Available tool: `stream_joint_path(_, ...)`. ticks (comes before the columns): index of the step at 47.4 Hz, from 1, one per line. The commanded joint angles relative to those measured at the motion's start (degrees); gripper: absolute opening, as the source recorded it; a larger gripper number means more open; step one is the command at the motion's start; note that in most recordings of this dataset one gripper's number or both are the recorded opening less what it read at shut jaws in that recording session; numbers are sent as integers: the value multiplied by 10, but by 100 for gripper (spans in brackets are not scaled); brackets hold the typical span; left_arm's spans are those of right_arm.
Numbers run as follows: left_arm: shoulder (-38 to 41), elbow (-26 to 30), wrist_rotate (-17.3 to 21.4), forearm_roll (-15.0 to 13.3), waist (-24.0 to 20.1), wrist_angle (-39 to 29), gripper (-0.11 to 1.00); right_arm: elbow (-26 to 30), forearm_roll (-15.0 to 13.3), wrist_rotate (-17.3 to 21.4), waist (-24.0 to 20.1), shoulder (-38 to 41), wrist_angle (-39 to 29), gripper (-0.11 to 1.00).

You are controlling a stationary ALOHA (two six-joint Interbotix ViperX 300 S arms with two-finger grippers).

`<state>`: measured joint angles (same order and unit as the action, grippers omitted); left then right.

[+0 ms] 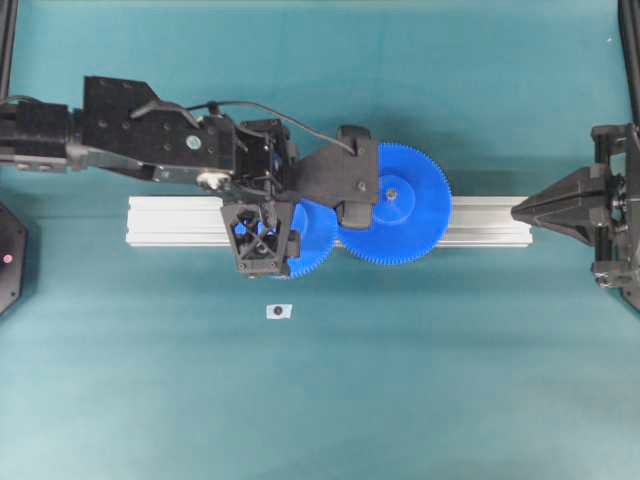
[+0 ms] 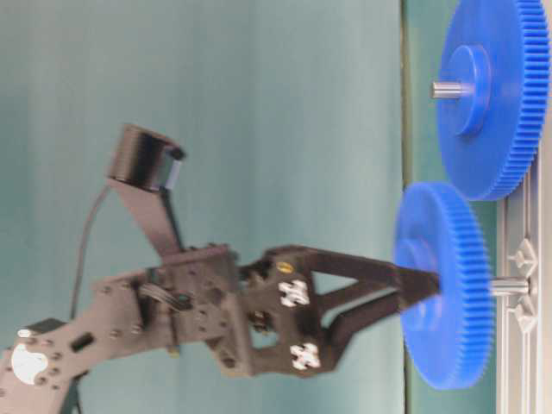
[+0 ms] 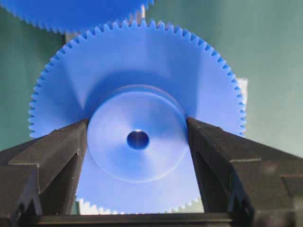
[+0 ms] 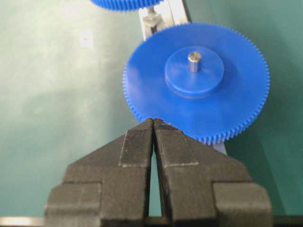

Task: Insert the small gear onto the shaft.
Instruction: 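Align the gear's hole with the shaft and lower it, meshing with the large gear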

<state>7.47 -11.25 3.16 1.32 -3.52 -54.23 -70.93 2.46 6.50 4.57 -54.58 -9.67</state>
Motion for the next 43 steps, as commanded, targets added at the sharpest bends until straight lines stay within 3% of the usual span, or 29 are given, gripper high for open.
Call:
stream_joint_path(1,-11,1,0,2,-1,5,70,5,0,7,2,3,4,8)
stream_joint_path(14,-7,-17,0,3,-1,36,70,5,0,7,1,3,4,8)
stream_joint_path(43,-34,-47,-1,3,-17,15,70,5,0,7,1,4,4,8)
